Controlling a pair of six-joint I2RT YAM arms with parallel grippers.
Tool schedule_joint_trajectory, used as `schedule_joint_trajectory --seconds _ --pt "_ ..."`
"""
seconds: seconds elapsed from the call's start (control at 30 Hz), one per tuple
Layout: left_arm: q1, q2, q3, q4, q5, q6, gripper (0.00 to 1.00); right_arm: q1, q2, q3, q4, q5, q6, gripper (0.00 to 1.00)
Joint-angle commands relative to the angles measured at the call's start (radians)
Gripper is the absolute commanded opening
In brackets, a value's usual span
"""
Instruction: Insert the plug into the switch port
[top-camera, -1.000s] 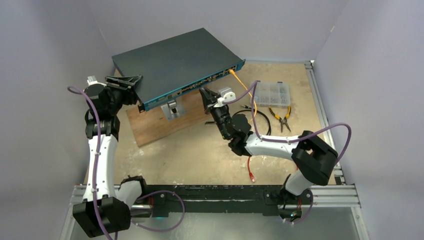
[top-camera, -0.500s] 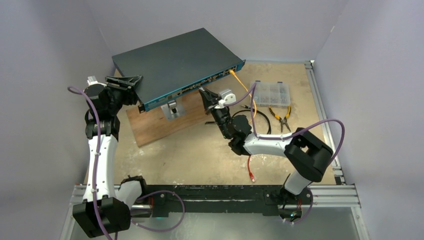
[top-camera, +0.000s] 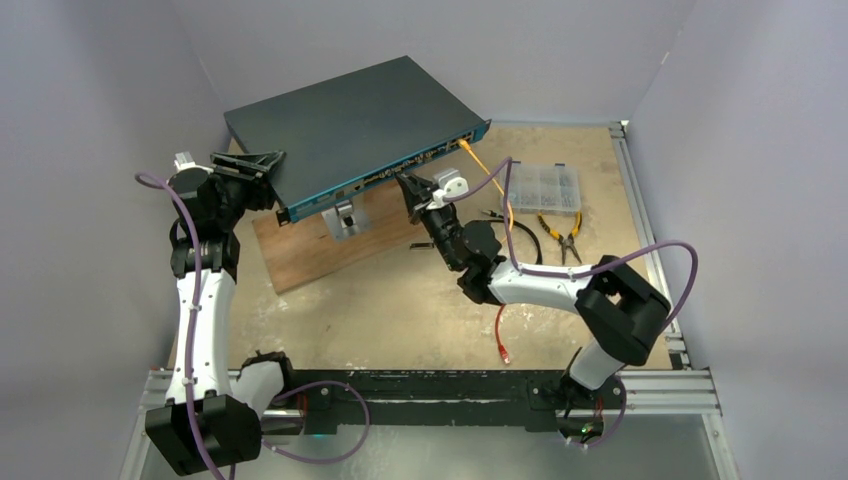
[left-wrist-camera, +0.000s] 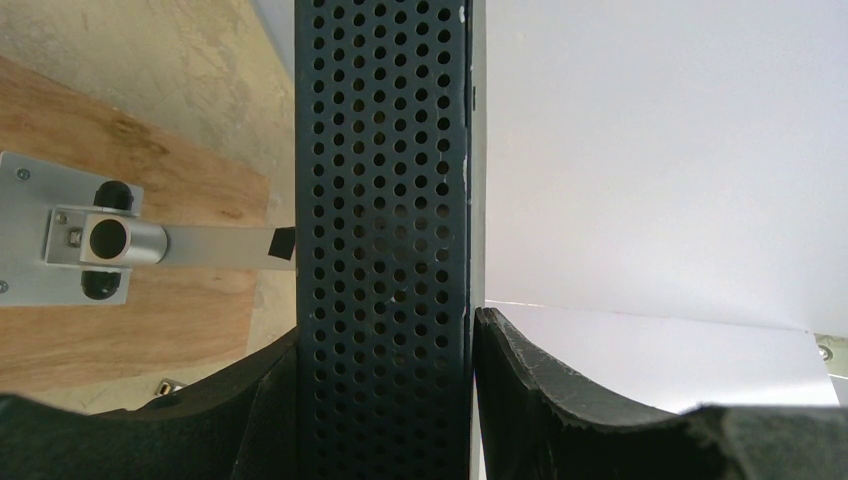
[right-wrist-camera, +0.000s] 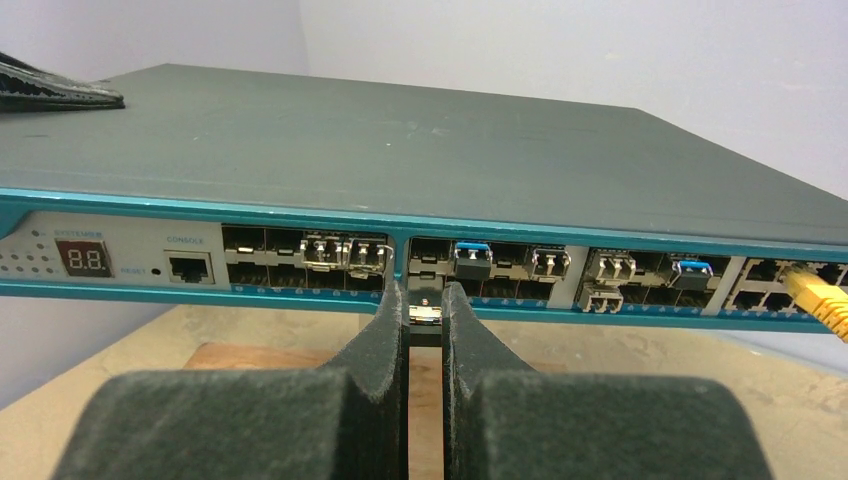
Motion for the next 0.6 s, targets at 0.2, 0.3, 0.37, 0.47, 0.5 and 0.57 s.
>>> schedule_joint_trajectory --seconds 0.2,0.3,0.37,0.47,0.5,0.57 --pt "-0.050 -0.012 -0.009 0.012 0.116 0.032 0.00 -0.001 0.030 0.078 -0.130 -0.058 0.041 0.03" --pt "-0.050 -0.011 -0.010 0.014 0.117 0.030 0.00 -0.001 0.008 0.080 -0.154 -0.063 0.050 0.09" --pt "-0.050 -0.011 -0.009 0.011 0.115 0.030 0.00 0.000 -0.014 0.081 -0.181 -0.074 0.059 0.14" --pt "-0.050 -0.013 -0.010 0.012 0.115 0.029 0.00 0.000 -0.056 0.075 -0.229 -0.080 0.073 0.22" --pt "-0.051 -0.013 -0.009 0.012 0.115 0.030 0.00 0.000 -0.072 0.071 -0.243 -0.082 0.073 0.25" --pt "-0.050 -0.013 -0.010 0.010 0.114 0.030 0.00 -0.001 -0.106 0.066 -0.277 -0.088 0.088 0.32"
